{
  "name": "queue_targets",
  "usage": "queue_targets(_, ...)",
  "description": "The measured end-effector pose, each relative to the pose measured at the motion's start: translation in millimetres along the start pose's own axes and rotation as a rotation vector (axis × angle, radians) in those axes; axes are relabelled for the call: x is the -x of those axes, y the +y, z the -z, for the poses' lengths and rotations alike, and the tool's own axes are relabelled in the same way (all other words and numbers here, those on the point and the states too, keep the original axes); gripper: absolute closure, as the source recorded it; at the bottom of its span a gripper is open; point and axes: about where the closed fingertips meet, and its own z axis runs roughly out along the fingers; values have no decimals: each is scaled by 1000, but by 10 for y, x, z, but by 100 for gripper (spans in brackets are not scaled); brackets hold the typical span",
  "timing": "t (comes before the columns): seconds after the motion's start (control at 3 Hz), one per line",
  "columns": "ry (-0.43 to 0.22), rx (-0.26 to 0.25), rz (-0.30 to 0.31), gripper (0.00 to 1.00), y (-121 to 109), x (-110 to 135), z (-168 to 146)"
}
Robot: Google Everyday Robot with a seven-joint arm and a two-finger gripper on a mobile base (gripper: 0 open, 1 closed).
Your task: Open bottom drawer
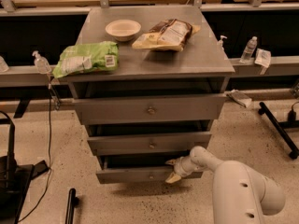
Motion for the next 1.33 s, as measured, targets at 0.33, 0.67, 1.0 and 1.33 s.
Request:
queue_targets(0.33,-37,30,-33,68,75,-74,-27)
queue_targets(0.67,-37,30,-34,98,73,-62,-9)
queue_targets(1.0,-37,30,-34,100,68,-45,17)
queue_targets(1.33,-37,30,-33,100,69,-45,17)
